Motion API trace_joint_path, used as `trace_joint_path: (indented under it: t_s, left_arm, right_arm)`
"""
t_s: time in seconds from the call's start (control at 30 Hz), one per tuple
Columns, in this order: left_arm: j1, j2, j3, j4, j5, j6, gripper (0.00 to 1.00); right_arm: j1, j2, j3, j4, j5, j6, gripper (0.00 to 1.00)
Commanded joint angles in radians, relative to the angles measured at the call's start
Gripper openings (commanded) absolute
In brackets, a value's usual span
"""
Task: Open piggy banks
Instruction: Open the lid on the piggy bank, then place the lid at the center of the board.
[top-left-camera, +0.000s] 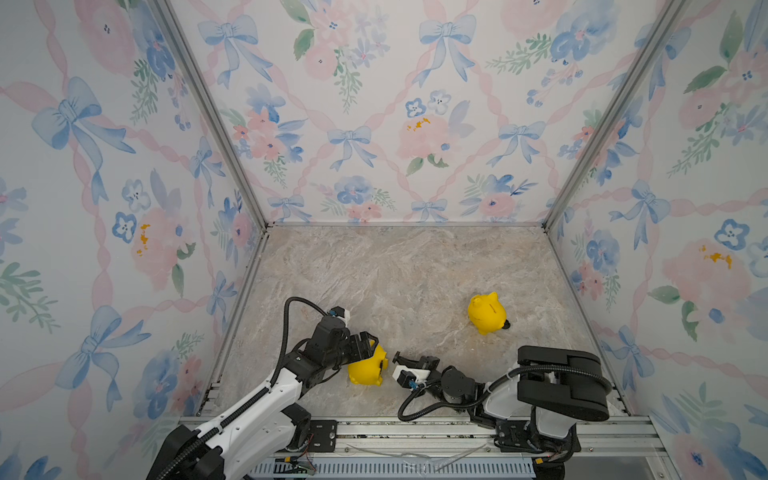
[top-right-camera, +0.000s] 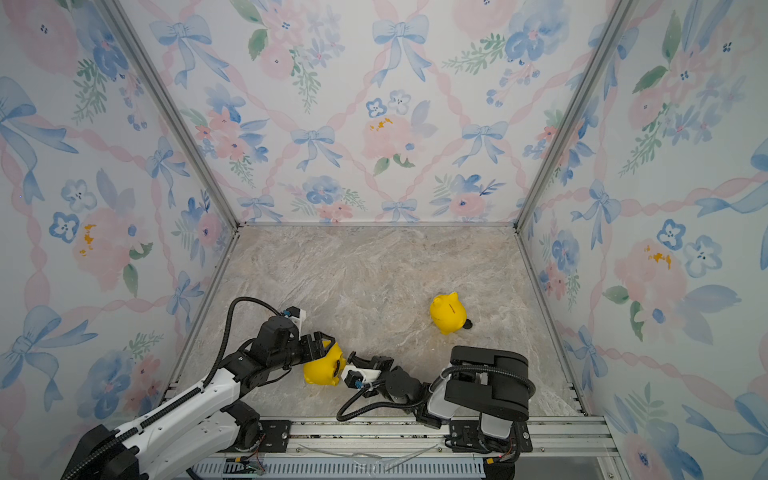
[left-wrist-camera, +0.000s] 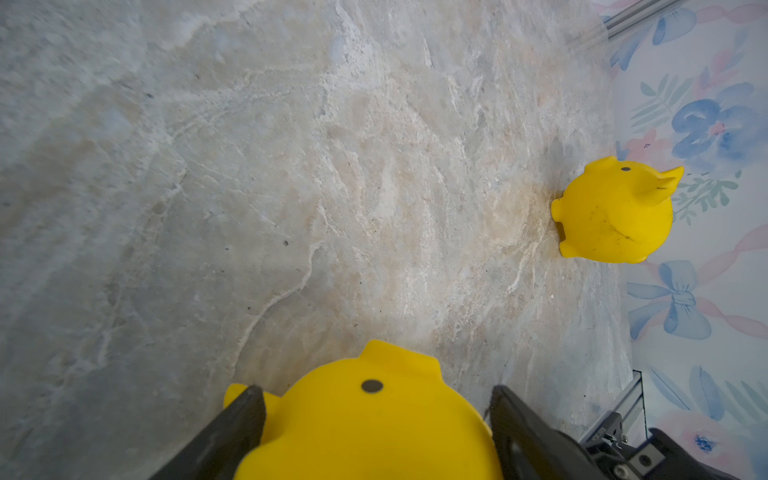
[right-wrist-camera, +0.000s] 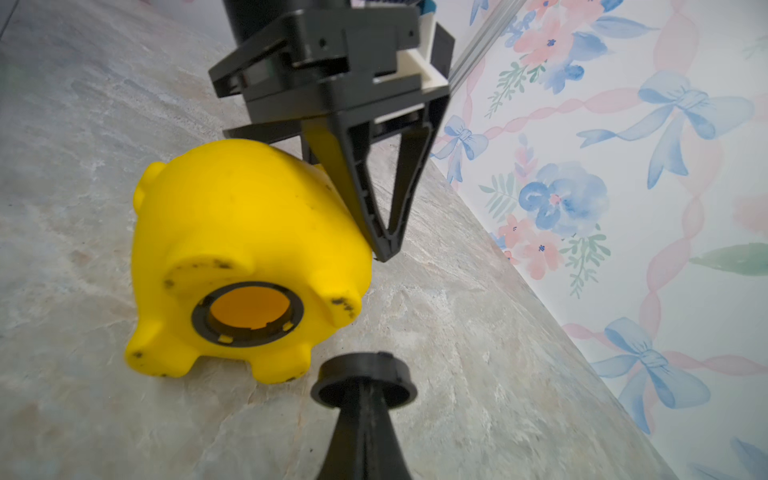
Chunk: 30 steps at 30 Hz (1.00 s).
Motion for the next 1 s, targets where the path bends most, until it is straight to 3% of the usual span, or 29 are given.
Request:
trace_joint_path:
  t_s: [0.0,0.13,0.3,0.6,0.73,0.97]
  left_arm:
    - [0.010,-0.009,-0.027,-0.111,0.001,0.014,0.86]
    - [0.024,-0.029,-0.027,-0.109,0.002,0.016,0.86]
    - [0.035,-0.051,-0.028,-0.103,0.007,0.018,0.86]
    - [0.047,-0.082,-0.034,-0.092,0.017,0.023,0.87]
    - [0.047,-0.093,-0.035,-0.088,0.018,0.027,0.87]
    - [0.050,-0.106,-0.047,-0.063,0.012,0.033,0.87]
  right_arm:
    - [-0.051,-0.157,0.042,-0.280,-0.115,0.200,0.00]
    - [-0.153,-0.306,0.155,-0.719,-0.228,0.370,0.00]
    - [-0.247,-0.318,0.332,-1.130,-0.284,0.508,0.00]
    - [-0.439,-0.103,0.697,-1.680,-0.441,0.705,0.00]
    - [-0.479,0.018,0.855,-1.928,-0.414,0.711,0.00]
    - [-0.550,0.153,0.991,-2.119,-0.395,0.665,0.00]
